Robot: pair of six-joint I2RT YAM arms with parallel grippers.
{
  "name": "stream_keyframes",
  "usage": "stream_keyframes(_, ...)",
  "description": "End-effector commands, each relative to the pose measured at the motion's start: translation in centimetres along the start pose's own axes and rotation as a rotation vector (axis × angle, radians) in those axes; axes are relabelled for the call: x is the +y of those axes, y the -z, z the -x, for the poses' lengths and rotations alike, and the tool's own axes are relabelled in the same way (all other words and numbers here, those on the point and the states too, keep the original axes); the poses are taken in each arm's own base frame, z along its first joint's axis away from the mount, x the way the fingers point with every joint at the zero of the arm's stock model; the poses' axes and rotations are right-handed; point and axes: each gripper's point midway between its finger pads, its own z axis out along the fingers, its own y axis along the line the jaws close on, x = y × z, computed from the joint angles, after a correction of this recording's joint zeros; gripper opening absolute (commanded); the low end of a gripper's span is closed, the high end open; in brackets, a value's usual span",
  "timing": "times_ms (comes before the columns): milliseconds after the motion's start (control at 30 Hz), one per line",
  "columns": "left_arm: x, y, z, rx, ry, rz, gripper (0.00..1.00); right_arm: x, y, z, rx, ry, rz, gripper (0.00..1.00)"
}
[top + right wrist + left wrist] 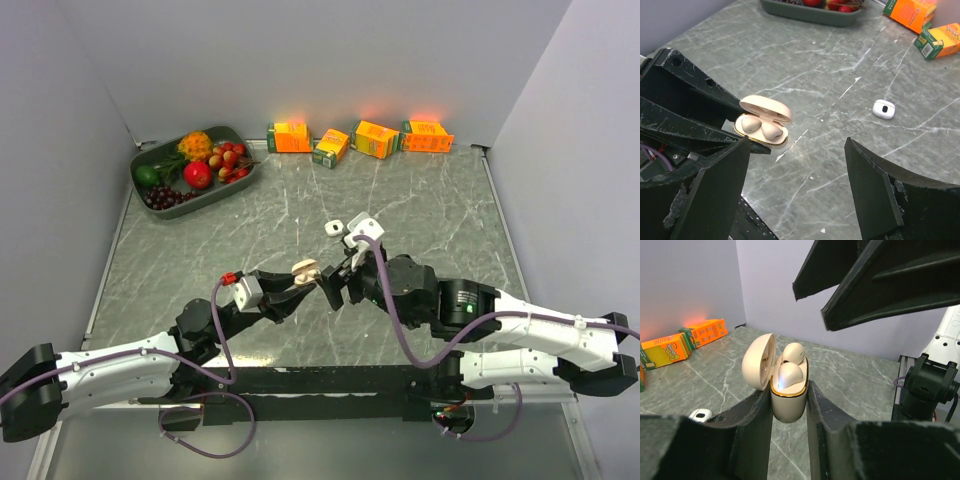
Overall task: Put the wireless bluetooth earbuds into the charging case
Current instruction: Place the earbud in the charging case.
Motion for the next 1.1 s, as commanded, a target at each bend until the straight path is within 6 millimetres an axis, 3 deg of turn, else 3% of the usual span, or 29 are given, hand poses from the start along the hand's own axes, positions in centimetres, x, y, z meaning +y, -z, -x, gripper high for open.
stream_keyframes(0,-0.4,-0.6,3.1,-0.091,-0.004,-0.015,0.01,0.1,-0.6,1.1,-0.021,-0.032,-0.004,0.84)
stream_keyframes(200,-0.7,-0.7,3.2,-0.091,-0.001,-0.024,0.01,-0.5,-1.7,0.2,0.011,-0.038,-0.033,0.84)
stream_keyframes(533,-0.8,-0.6,3.4,-0.094,-0.002,-0.025,0.01,-0.9,-1.7,0.2,0.007,-0.057,-0.028,0.84)
stream_keyframes(900,-0.9,-0.6,2.9,-0.077,0.003,-0.026,0.01,-0.7,-0.9,2.0,-0.062,-0.092,0.003,0.84)
stream_keyframes(1067,-0.9,-0.7,3.3,-0.086,0.001,-0.027,0.01,-0.9,-1.6,0.9,-0.016,-0.072,-0.026,0.84)
